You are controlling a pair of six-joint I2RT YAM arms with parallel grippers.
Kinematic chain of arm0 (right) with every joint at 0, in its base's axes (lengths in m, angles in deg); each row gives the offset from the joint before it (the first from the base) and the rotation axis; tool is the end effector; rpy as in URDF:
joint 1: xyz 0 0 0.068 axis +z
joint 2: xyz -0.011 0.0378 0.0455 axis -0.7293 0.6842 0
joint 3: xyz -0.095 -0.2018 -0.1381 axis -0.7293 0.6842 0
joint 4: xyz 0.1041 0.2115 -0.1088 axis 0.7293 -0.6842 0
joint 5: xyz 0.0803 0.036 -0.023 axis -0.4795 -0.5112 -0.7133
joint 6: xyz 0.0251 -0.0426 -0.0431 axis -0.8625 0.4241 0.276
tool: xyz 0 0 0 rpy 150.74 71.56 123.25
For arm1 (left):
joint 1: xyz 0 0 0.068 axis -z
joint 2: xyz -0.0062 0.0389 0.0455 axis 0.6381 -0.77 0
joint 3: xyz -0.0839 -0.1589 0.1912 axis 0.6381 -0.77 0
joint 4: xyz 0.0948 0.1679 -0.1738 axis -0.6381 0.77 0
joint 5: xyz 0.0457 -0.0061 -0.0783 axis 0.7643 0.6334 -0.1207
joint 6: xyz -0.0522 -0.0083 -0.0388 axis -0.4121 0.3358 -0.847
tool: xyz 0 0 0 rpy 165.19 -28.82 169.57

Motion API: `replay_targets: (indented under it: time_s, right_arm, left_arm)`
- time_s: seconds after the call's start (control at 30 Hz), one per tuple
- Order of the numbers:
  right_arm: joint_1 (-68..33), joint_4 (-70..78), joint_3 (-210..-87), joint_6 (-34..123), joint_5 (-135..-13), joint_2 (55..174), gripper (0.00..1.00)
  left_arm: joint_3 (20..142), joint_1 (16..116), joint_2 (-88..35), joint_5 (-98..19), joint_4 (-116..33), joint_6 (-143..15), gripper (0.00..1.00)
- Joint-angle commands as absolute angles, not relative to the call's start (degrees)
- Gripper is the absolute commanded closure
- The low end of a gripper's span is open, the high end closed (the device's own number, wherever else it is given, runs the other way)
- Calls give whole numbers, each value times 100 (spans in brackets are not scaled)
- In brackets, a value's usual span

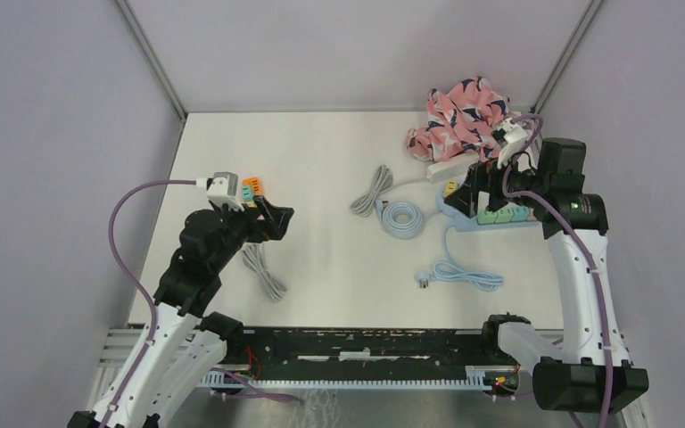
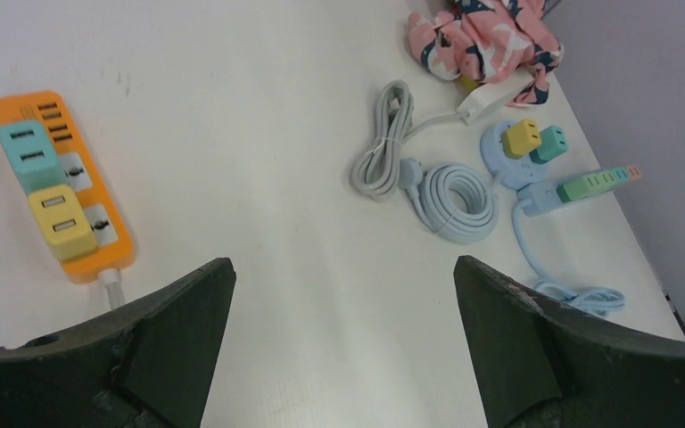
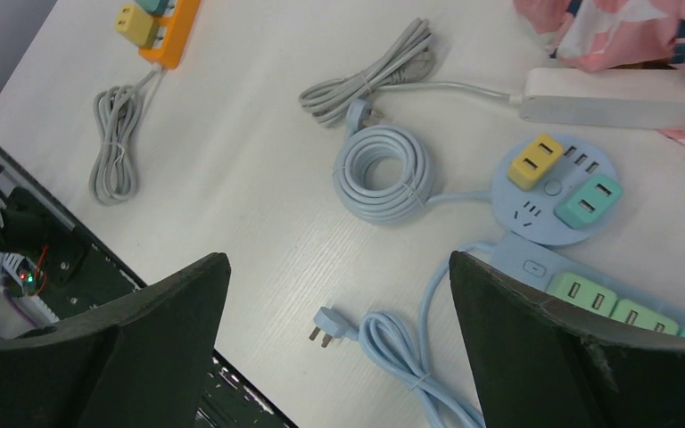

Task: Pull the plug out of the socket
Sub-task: Remove the plug from the socket.

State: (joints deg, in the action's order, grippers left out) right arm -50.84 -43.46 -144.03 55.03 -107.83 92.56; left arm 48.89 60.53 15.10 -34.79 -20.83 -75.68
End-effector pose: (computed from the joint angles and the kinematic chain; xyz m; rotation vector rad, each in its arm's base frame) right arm 0.2098 0.0192 0.3731 -0.3856 2.0768 0.7044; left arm 0.1557 -0.0626 0.3142 -0.0021 1.8233 -0.6085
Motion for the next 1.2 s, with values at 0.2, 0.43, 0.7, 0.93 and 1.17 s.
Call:
replay_targets:
  time_s: [0.2,0.43,0.7,0.93,1.17]
  right_arm:
    - [-4721,-3285,-13803,6126,-11862,9907,0]
    - [-4473,-3026,-13402,6387,-11887,10044,0]
    - [-4389,-2977,-13265,6574,-11902,9930,0]
    - [-4288,-2925,-13254,6617,-11922,9988,0]
    - [-4253,-2966,-13253,6690,-11845,10125,0]
  left_arm:
    - [3862,5880,1449,-2769,-2649,-8858,0]
    - [3797,5854,1004,-1245,-2589,-9557,2]
    - [5276,5844,-897,1226,-1244,-9706,10]
    - [6128,5785,-2715,2015,-1420,-8619,9]
    - [5875,5441,-3188,225,-3270,-7227,16]
